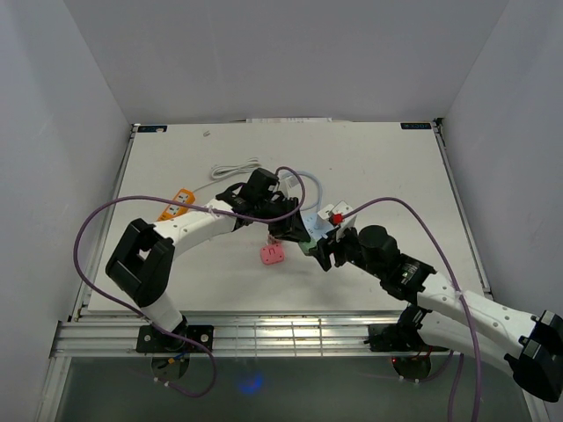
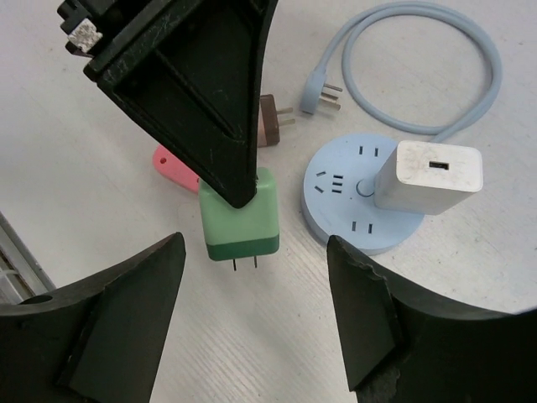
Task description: Insert the plug
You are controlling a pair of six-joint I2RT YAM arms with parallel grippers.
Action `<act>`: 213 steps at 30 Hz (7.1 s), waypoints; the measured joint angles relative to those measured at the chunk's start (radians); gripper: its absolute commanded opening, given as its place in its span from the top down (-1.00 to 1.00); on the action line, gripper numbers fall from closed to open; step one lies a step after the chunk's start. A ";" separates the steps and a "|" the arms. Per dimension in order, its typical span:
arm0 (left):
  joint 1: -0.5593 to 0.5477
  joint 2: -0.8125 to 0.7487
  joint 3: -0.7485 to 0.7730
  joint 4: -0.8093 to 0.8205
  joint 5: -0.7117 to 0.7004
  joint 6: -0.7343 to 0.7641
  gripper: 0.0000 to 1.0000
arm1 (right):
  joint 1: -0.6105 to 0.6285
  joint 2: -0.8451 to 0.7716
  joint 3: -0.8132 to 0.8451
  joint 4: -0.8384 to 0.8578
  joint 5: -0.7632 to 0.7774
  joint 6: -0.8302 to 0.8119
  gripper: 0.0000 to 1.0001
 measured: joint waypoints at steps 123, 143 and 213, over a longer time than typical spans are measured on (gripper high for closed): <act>-0.072 -0.082 0.035 -0.080 -0.578 -0.030 1.00 | -0.159 0.220 0.272 -0.435 0.686 0.728 -0.95; -0.198 0.109 0.264 -0.254 -0.775 -0.253 1.00 | -0.305 0.152 0.181 -0.433 0.695 0.790 -0.92; -0.331 0.266 0.419 -0.394 -0.999 -0.336 1.00 | -0.381 0.091 -0.005 -0.232 0.557 0.648 -0.79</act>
